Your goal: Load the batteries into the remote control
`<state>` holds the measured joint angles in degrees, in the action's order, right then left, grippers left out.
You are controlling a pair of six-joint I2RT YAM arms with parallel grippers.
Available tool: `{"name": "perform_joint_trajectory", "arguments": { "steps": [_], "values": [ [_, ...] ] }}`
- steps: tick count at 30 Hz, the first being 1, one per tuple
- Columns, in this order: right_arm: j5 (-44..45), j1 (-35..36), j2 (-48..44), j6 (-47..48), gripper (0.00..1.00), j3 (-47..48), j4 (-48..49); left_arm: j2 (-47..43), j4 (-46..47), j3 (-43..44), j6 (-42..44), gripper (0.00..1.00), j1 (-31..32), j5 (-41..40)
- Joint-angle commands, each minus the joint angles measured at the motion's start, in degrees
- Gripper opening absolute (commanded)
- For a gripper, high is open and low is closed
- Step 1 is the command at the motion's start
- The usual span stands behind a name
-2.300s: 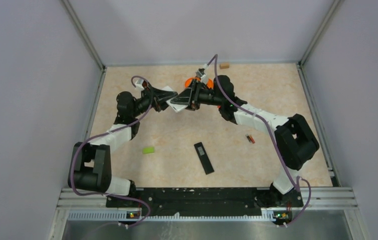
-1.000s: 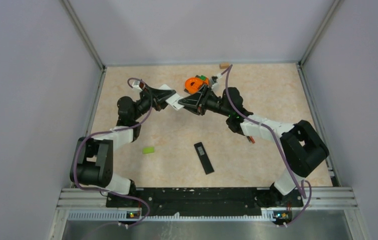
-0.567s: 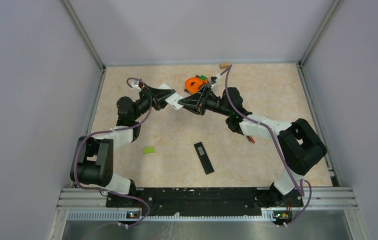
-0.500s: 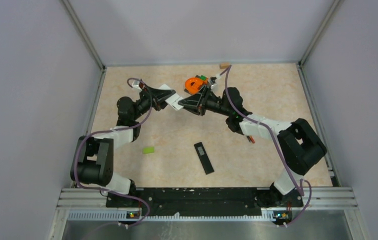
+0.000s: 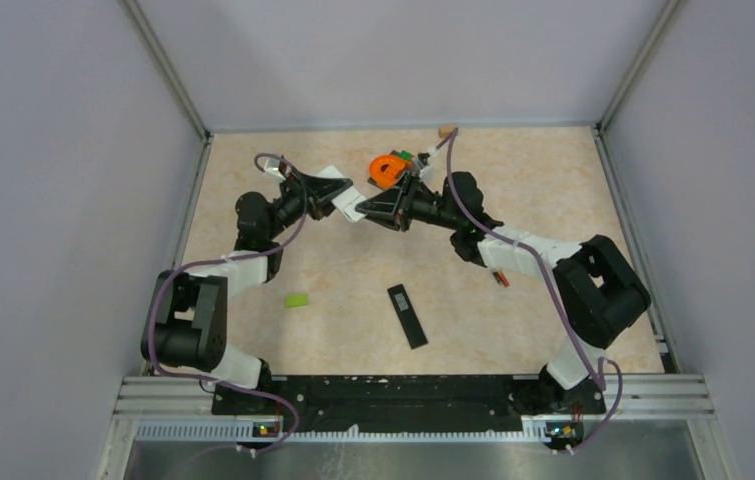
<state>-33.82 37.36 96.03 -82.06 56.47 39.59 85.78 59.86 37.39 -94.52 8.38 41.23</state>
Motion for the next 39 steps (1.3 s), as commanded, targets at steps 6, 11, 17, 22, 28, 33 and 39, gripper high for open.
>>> {"name": "perform_joint_trajectory", "arguments": {
  "steps": [6,11,17,22,28,33,39],
  "values": [
    [5.29,3.09,-0.89,7.66,0.24,1.0,-7.48,-4.16,5.89,0.14,2.56,0.0,2.67,-4.12],
    [10.33,4.18,-2.68,10.73,0.27,1.22,-12.29,-7.51,1.41,-1.39,6.95,0.0,2.82,-7.09],
    [10.68,4.98,-2.49,10.48,0.35,1.06,-11.79,-10.47,-1.43,-1.49,10.04,0.0,2.87,-7.92],
    [9.11,4.91,-1.58,10.38,0.36,1.22,-10.14,-10.32,-0.11,-0.53,7.96,0.0,2.88,-4.57],
    [8.42,4.91,-0.36,11.18,0.29,1.67,-7.62,-10.55,-0.8,0.45,5.48,0.0,2.87,-0.7],
    [8.31,5.0,1.87,10.33,0.24,0.84,-0.63,-10.75,0.01,0.83,2.24,0.0,2.95,0.74],
    [1.83,4.5,4.16,9.61,0.22,1.35,9.57,-10.34,-0.37,3.12,0.24,0.0,2.96,5.06]
  ]
}}
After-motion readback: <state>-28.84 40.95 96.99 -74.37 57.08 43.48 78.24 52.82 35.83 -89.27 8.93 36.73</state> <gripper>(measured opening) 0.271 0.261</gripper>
